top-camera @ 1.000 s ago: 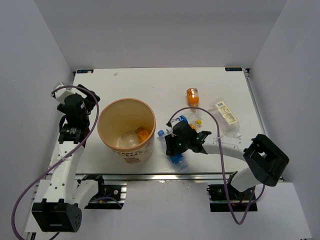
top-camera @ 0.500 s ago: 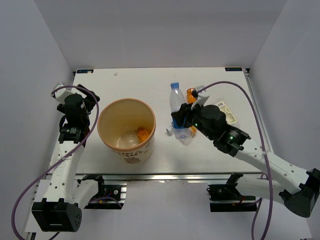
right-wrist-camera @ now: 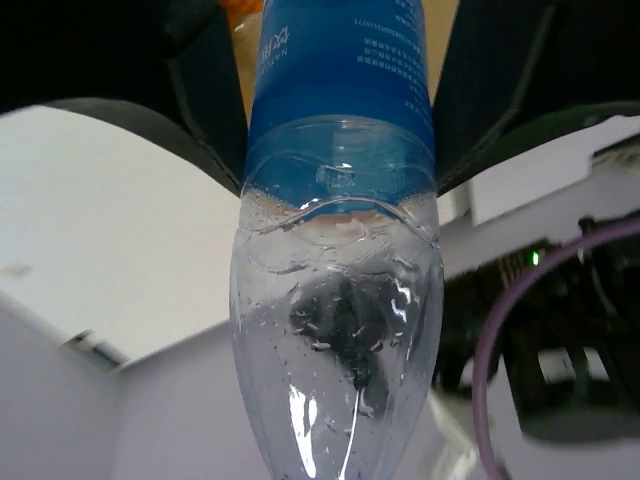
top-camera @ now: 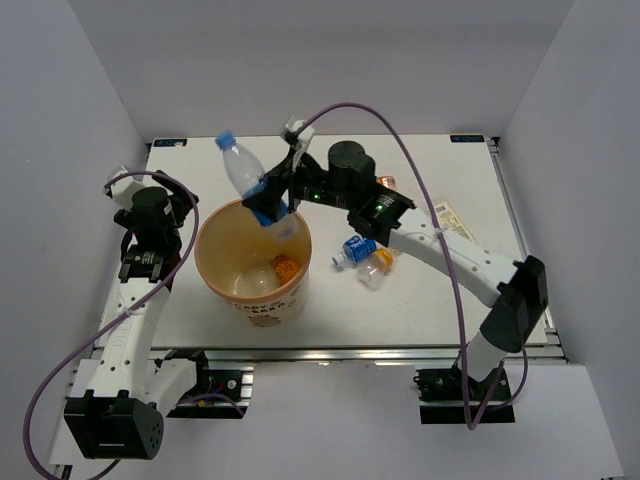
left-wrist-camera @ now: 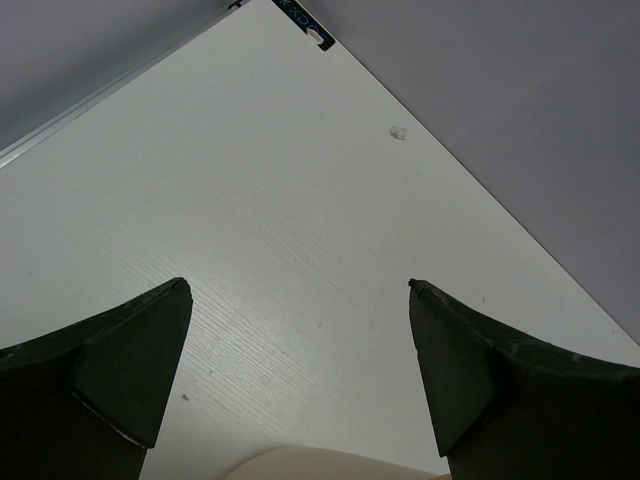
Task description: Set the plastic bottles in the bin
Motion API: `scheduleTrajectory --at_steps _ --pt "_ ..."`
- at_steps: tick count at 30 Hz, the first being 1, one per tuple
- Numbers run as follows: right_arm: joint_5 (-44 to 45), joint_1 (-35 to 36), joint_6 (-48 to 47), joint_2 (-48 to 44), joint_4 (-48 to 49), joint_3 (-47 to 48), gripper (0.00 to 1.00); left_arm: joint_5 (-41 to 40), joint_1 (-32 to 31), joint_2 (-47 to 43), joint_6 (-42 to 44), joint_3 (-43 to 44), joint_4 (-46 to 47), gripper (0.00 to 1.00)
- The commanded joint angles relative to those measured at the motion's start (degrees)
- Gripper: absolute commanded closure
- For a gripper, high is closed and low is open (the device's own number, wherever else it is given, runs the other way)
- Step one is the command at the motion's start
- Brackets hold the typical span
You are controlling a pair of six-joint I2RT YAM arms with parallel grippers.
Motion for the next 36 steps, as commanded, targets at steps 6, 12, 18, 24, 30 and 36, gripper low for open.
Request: scheduleTrajectory --at_steps 6,12,18,24,30,36 --pt "-6.59 1.08 -7.23 -2.24 -5.01 2.65 0.11 -1.68 0.31 1.18 -0.09 1.67 -0.81 0.02" --pt "5.28 -0.23 -9.00 -8.22 -4.30 -1.92 0.11 -2.03 0.31 2.32 -0.09 1.76 -0.81 0.02" --pt "24.07 -4.98 -4.34 -20.60 0.26 -21.20 0.11 -4.05 0.31 3.64 -0.18 1.41 -1.16 0.02" --pt "45.80 -12.18 13.83 -27.21 -22.86 -31.62 0.11 -2.66 0.31 5.40 0.96 1.06 2.60 0.02" --pt "43.35 -18.69 28.25 -28.18 -32.51 -40.41 0.11 7.95 0.31 10.05 5.62 2.72 8.32 0.02" --pt "40.89 -18.78 32.66 -24.76 -27.16 -44.38 0.11 16.15 0.31 10.94 8.78 1.32 13.16 0.02"
